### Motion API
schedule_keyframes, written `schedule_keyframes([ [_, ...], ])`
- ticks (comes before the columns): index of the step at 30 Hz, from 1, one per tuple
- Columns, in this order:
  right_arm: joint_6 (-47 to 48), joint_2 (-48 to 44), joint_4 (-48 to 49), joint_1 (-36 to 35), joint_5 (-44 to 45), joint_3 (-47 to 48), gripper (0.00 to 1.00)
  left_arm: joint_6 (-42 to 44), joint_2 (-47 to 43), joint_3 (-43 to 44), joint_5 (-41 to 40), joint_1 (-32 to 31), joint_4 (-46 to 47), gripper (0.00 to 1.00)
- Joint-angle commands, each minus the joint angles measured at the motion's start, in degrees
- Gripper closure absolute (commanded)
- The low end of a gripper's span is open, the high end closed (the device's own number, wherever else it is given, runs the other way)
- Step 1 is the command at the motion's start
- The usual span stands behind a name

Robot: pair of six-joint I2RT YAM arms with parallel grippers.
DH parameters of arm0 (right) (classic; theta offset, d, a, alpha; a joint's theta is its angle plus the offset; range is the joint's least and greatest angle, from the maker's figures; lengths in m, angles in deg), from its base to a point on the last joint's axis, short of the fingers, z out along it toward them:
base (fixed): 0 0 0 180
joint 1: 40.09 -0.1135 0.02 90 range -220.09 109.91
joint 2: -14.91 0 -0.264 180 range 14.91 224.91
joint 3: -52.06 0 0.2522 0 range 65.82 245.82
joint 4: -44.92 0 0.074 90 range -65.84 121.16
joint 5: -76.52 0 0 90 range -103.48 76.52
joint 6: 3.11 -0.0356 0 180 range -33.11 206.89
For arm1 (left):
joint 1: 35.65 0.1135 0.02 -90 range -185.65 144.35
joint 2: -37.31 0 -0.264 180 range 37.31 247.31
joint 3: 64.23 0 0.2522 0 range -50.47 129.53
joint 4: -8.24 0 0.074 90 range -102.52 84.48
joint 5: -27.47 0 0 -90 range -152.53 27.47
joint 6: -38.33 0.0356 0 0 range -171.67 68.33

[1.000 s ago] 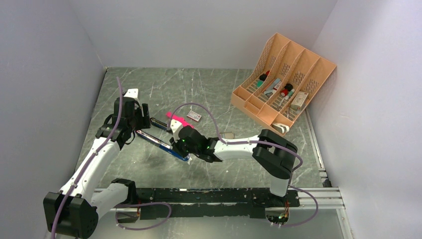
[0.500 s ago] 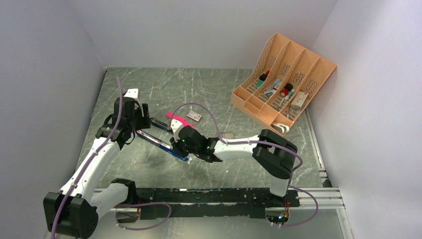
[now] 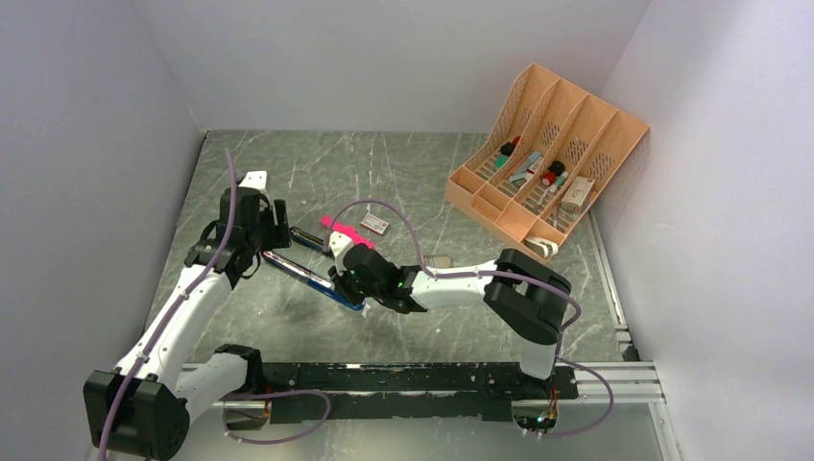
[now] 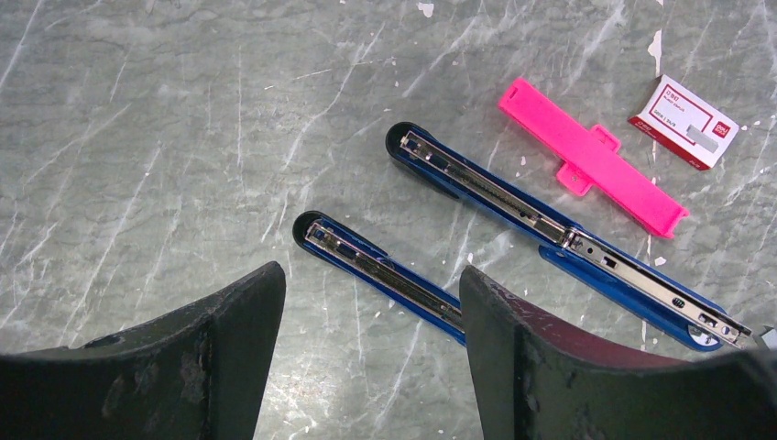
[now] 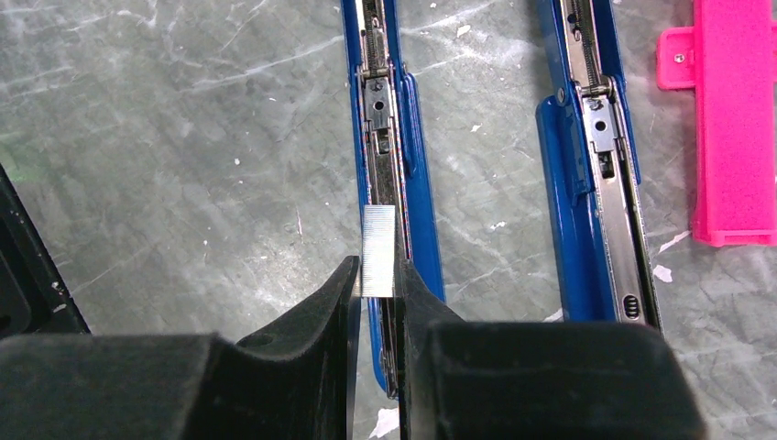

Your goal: Load the staples into the stapler

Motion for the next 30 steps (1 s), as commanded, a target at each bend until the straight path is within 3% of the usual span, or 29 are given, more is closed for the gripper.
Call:
schedule_keyframes([
  [1,-0.44,1.00,-0.20,0.20,0.30,1.46,1.00,0.70,-0.31,0.12,1.09,-0.33,1.72,0.26],
  [19,-0.76,-2.59,5.65,0.16,2.44,-1.94,1.00,0.70,-0.28,0.19,1.14,-0.33,1.74,0.26],
  [30,-0.89,-0.19,2.37,0.22,1.29,-0.83,1.00,0.68,-0.32,0.21,1.14,-0.33,1.69,0.26],
])
